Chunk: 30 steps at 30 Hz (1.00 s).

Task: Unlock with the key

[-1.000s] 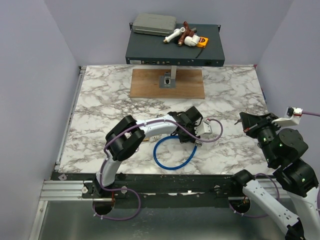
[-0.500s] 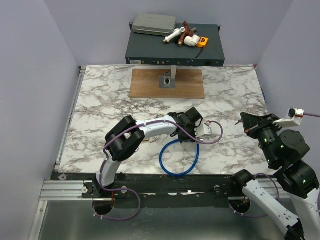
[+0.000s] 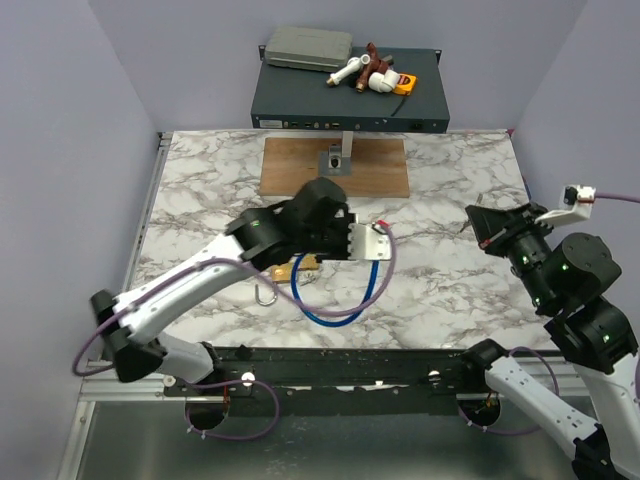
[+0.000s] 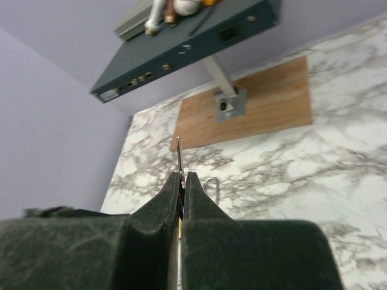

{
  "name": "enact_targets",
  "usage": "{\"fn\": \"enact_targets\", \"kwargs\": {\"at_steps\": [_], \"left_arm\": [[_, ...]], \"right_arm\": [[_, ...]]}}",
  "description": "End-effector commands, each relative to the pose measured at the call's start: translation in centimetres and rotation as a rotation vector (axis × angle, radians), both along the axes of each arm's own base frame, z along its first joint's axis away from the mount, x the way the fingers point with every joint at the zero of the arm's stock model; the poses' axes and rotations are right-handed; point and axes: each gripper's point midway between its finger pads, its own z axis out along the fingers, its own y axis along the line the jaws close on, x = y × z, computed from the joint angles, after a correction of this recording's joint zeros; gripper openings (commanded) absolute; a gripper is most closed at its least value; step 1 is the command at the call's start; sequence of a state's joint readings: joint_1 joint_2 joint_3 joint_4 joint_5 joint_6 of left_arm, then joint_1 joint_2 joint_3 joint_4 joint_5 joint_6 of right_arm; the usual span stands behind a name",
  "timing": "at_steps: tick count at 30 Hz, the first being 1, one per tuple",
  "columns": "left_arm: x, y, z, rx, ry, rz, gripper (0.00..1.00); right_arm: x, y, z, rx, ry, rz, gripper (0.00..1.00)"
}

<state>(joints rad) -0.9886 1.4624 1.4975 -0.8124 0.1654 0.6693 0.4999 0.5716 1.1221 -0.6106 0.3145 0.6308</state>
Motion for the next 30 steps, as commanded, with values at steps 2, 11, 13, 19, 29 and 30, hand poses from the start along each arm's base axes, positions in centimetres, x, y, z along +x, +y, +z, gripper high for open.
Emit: {"fn": "enact_targets", "kwargs": {"at_steps": [2,11,13,19,29,30], "left_arm": [[-3.3,5.2,10.0,-0.160,-0.311,-0.157,0.00],[-7.1,11.9,14.3,-0.191,-0.495,-0.242,0.00],[-7.9,12.4,15.5,-0.222,-0.608,-0.311,0.00],[-9.0,13.0,15.0,-0.236,-0.696,-0.384,0.00],[-5.8,12.4,13.0,-0.400,-0.625,-0.142,0.00],[-5.6,12.5,12.8,-0.405,-0.617,-0.126,0.00]], "right_arm": [[-0.8,6.7,3.5,-0.060,-0.073,0.381,0.01],[-7.5,14.9,4.6,-0.099,-0.122,1.099,0.01],[-7.6,15.6,3.9,-0.105,-0.086,1.170,0.01],[-7.3,16.7,3.0,-0.108,-0.052,1.268,0.01],[-7.3,21.5,-1.2,-0.210,0.061,1.353,0.01],[-7.4,22.1,-1.6,-0.232,0.071,1.360,0.01]]}}
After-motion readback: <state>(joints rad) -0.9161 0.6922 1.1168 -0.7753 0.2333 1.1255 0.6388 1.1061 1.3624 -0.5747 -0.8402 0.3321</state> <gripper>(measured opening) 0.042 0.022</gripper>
